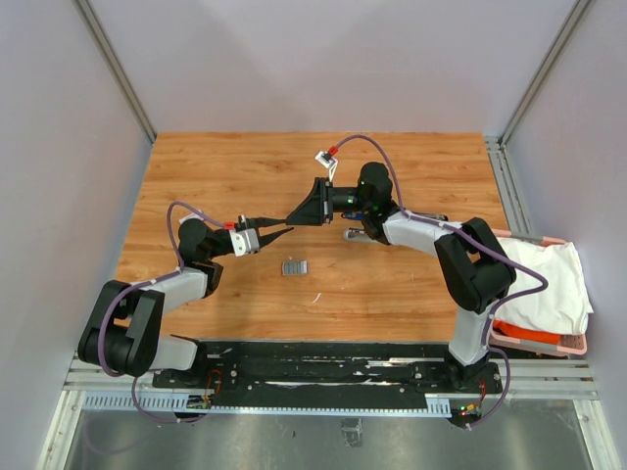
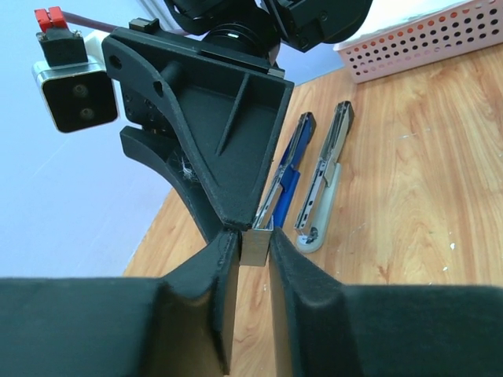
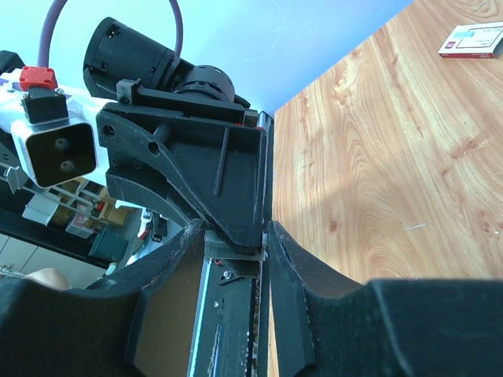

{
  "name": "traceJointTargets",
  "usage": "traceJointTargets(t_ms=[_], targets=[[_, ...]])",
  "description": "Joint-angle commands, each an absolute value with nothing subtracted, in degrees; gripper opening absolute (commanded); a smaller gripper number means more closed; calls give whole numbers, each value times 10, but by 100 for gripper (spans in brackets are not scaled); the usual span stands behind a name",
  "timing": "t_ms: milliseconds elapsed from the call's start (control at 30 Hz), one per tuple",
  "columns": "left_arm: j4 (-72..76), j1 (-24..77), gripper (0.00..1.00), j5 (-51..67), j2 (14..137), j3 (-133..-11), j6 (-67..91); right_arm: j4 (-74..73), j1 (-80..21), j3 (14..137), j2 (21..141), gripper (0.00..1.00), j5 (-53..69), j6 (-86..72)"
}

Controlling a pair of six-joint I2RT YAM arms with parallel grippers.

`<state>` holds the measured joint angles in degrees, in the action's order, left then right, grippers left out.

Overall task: Unload the staples from the stapler
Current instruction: Place the staple in the staple box.

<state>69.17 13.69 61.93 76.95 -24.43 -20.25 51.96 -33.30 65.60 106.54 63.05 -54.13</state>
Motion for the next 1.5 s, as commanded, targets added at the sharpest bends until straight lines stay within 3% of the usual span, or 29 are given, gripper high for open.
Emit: traceJointTargets(t_ms=[0,33,200,700,1267,1467], targets=[[709,142,33,603,774,-242,-197,553,-327,650,1062,38,631,-547],[711,142,41,601,773,-240,-197,554,-327,650,1063,38,631,-548],[710,142,43,594,767,-238,-196,554,-324,649,1062,38,631,-547],[691,141,32,594,758,-238,-202,559,-312,643,1063,38,632,-550],[746,142,30,597,769,-238,-148,559,-310,644,1071,38,630,-549],[762,142,24,601,779,-240,-129,560,-310,644,1073,39,629,-551]])
